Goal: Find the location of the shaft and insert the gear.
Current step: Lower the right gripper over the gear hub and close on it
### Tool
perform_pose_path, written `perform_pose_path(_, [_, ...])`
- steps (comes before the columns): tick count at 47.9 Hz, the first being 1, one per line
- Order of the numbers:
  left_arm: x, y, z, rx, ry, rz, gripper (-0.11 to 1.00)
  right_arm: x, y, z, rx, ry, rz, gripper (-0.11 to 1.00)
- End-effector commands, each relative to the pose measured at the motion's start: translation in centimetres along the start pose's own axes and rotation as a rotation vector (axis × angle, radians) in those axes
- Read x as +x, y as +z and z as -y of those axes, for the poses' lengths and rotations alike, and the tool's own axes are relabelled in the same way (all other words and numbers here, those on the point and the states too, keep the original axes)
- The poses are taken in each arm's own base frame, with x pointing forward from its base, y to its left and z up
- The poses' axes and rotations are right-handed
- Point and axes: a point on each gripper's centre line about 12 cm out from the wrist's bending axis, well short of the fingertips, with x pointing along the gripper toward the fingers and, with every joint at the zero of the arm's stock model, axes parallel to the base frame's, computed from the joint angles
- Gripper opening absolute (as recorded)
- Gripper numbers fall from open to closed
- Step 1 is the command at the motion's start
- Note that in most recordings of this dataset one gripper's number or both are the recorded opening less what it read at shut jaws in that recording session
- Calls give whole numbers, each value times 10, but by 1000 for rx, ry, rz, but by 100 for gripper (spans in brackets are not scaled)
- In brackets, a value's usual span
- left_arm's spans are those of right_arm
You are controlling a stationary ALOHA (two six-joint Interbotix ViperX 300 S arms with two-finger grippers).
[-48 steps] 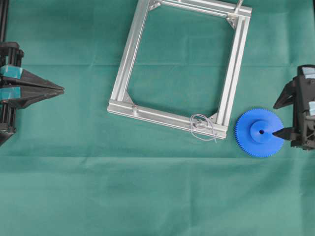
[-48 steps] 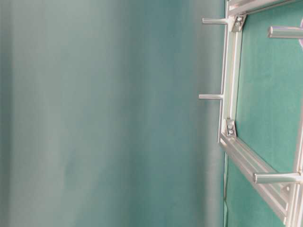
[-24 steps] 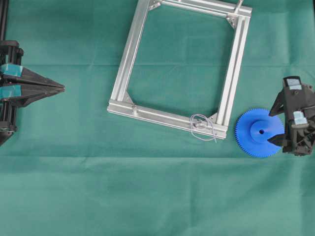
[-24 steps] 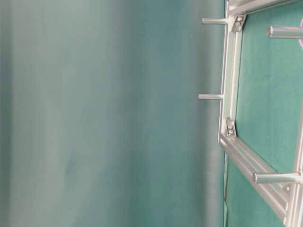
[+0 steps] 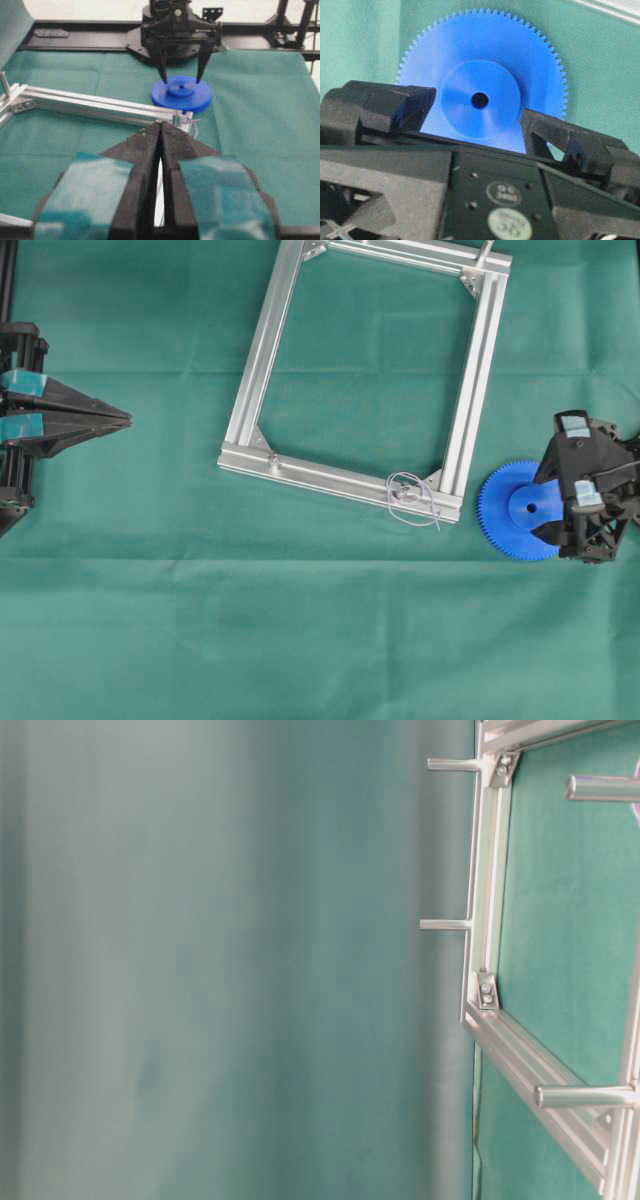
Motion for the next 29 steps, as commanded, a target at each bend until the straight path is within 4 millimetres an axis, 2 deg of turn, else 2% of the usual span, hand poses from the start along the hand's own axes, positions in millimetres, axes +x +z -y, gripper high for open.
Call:
perform_pose_path(1, [2, 10, -1, -3, 3, 21, 1, 1, 4, -3, 2, 7, 12, 90])
perform_pose_path(29, [2, 9, -1, -2, 3, 20, 1, 13, 4, -4, -1, -5, -13, 90])
